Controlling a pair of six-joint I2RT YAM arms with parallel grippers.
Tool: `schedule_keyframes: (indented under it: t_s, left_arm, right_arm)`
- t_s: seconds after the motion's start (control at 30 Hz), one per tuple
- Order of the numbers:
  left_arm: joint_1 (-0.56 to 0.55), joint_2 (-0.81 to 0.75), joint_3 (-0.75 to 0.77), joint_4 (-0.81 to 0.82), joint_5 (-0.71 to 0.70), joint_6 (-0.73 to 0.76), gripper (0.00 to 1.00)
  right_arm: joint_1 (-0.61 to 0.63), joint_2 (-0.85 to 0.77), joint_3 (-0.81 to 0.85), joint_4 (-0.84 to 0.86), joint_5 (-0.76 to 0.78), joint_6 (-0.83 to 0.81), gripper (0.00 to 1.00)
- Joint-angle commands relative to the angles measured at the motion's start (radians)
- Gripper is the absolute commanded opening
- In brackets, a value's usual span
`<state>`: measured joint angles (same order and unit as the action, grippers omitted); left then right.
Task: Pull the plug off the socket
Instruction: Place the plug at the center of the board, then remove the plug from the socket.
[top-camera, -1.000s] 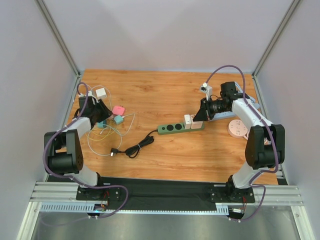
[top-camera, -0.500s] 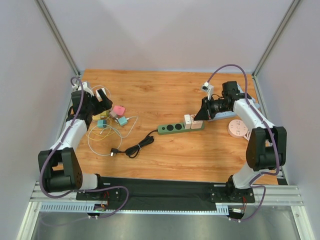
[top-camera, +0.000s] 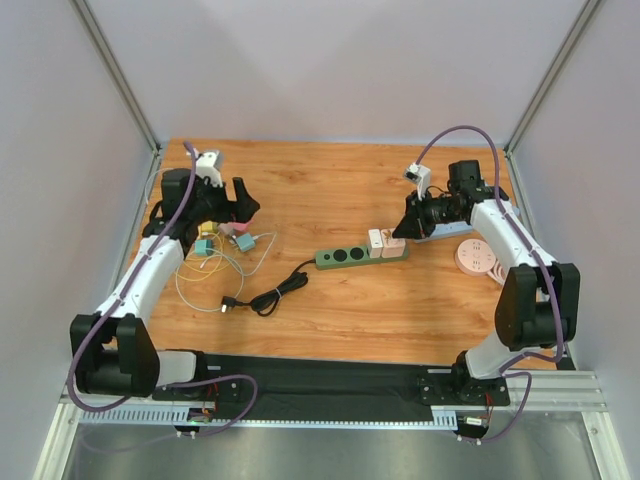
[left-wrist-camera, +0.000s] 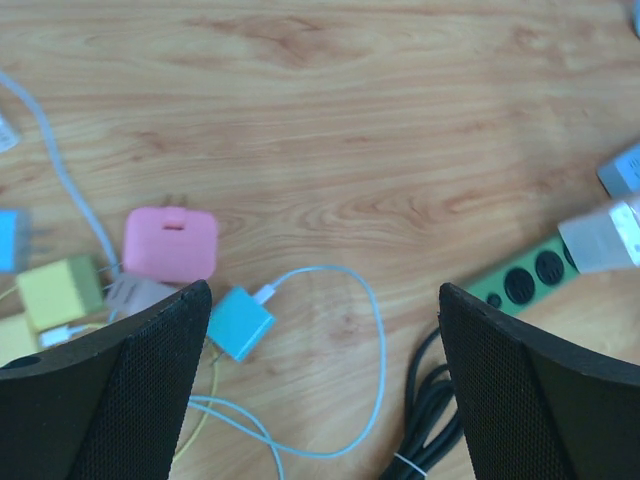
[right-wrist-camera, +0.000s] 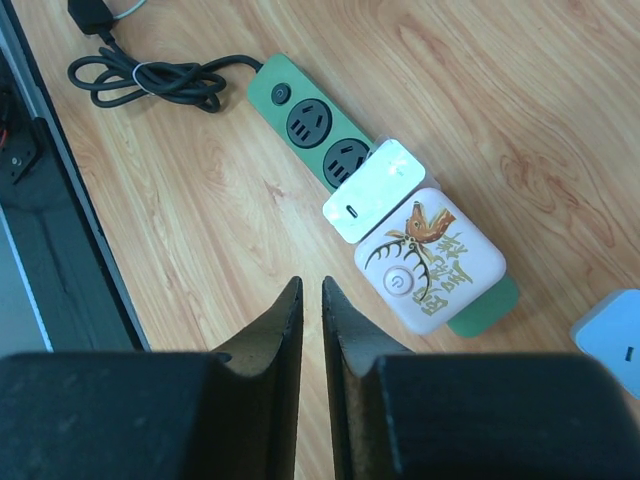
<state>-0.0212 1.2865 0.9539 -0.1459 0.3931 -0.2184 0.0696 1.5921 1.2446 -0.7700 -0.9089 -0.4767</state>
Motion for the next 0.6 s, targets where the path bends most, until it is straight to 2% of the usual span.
schedule_keyframes:
  t_s: [0.0, 0.3, 0.57]
  left_arm:
    - [-0.058, -0.026, 0.055, -0.049, 0.093, 0.117, 1.00]
    - [-0.190, 0.034, 0.115, -0.119, 0.188, 0.252, 1.00]
    - [-0.324, 0.155, 0.236, -0.231, 0.178, 0.284, 1.00]
  right_arm:
    - [-0.004, -0.046, 0.012, -0.002, 0.030, -0.053, 0.14]
    - [-0.013, -0.052, 0.004, -0.006, 0.041, -0.086, 0.18]
    - [-0.022, -0.050, 0.007, -0.008, 0.053, -0.080, 0.18]
